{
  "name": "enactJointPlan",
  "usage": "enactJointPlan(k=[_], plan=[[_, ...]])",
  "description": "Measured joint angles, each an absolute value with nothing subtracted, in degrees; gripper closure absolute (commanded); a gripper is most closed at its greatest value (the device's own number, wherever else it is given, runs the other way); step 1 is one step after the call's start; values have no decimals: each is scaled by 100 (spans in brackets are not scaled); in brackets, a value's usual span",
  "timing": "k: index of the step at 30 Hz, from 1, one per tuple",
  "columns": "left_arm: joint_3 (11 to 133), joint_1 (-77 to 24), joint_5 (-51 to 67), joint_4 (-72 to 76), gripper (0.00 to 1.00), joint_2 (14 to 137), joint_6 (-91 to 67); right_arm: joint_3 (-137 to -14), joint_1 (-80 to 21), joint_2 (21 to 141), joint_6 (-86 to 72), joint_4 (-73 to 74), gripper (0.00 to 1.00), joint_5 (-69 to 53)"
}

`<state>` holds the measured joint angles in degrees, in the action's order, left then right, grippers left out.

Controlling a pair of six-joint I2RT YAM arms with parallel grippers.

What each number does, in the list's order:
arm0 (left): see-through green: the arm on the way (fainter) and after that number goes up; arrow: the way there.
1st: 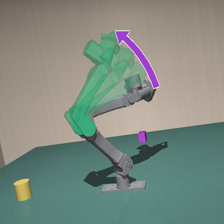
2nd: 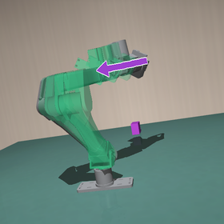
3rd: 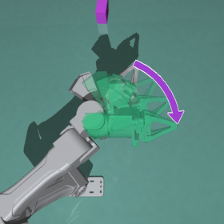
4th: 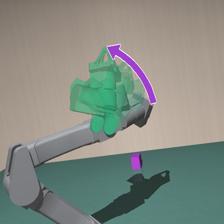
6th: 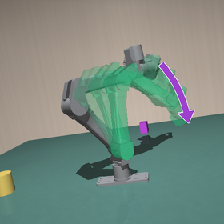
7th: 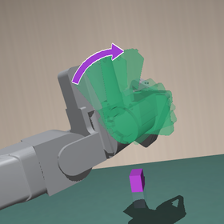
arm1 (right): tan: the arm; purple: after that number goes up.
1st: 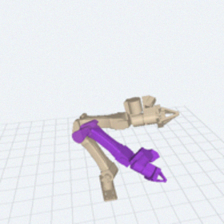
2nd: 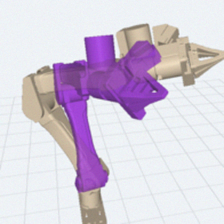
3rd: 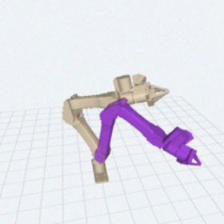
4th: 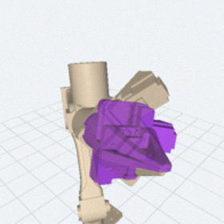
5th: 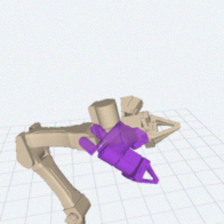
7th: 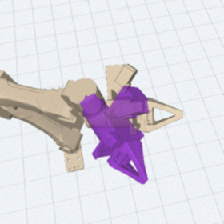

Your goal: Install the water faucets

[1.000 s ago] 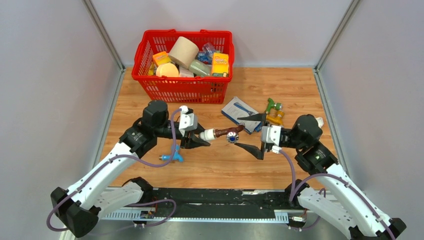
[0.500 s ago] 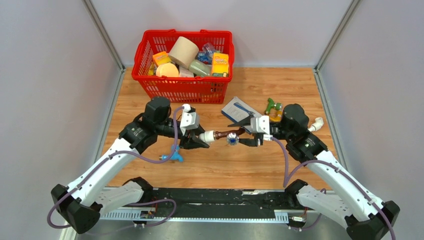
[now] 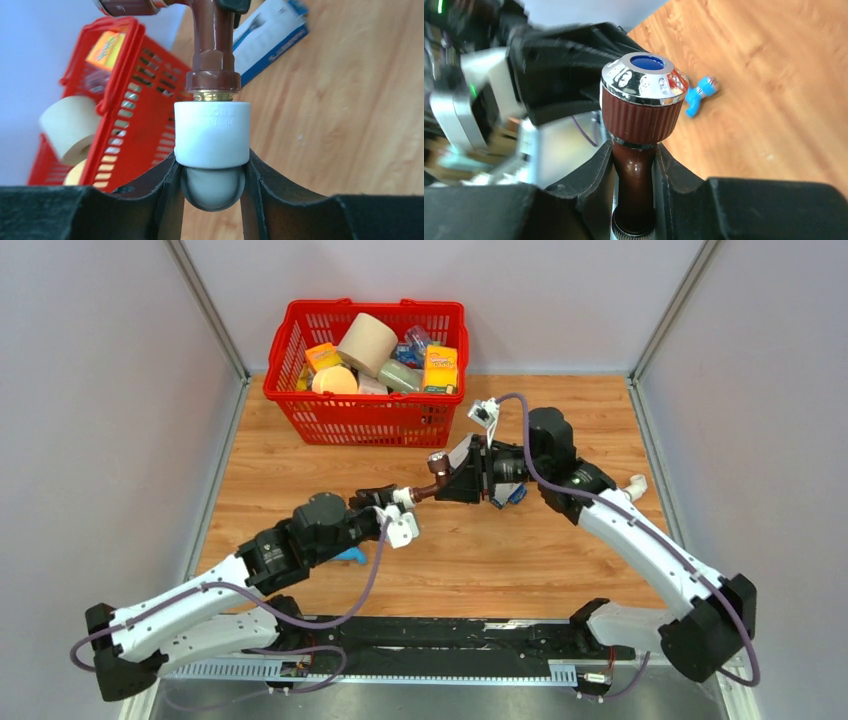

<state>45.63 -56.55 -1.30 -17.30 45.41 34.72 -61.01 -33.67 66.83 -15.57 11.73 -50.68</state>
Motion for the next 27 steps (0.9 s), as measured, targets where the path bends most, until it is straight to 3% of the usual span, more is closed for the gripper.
enactJointPlan(k=[4, 8, 11, 14, 19, 27], plan=[[3667, -6560, -2445, -447, 100, 4681, 4576, -6075, -3170, 7325, -3382, 1149, 100, -5164], [3022, -7102, -4160, 1140, 100, 5290, 5749, -5909, -3039, 7734, -4499, 1055, 90, -5260], [2812, -7238, -4670, 1802, 100, 5516, 6163, -5850, -3013, 7813, -4901, 976, 69, -5262], [2805, -7295, -4724, 1844, 100, 5363, 6237, -5857, -3000, 7747, -5028, 851, 44, -5251], [2877, -7413, -4193, 1216, 100, 4740, 5846, -5924, -2797, 7572, -4626, 838, 24, -4974], [3306, -6580, -2399, -480, 100, 3900, 4213, -6307, -2558, 6665, -2969, 856, 20, -4954]])
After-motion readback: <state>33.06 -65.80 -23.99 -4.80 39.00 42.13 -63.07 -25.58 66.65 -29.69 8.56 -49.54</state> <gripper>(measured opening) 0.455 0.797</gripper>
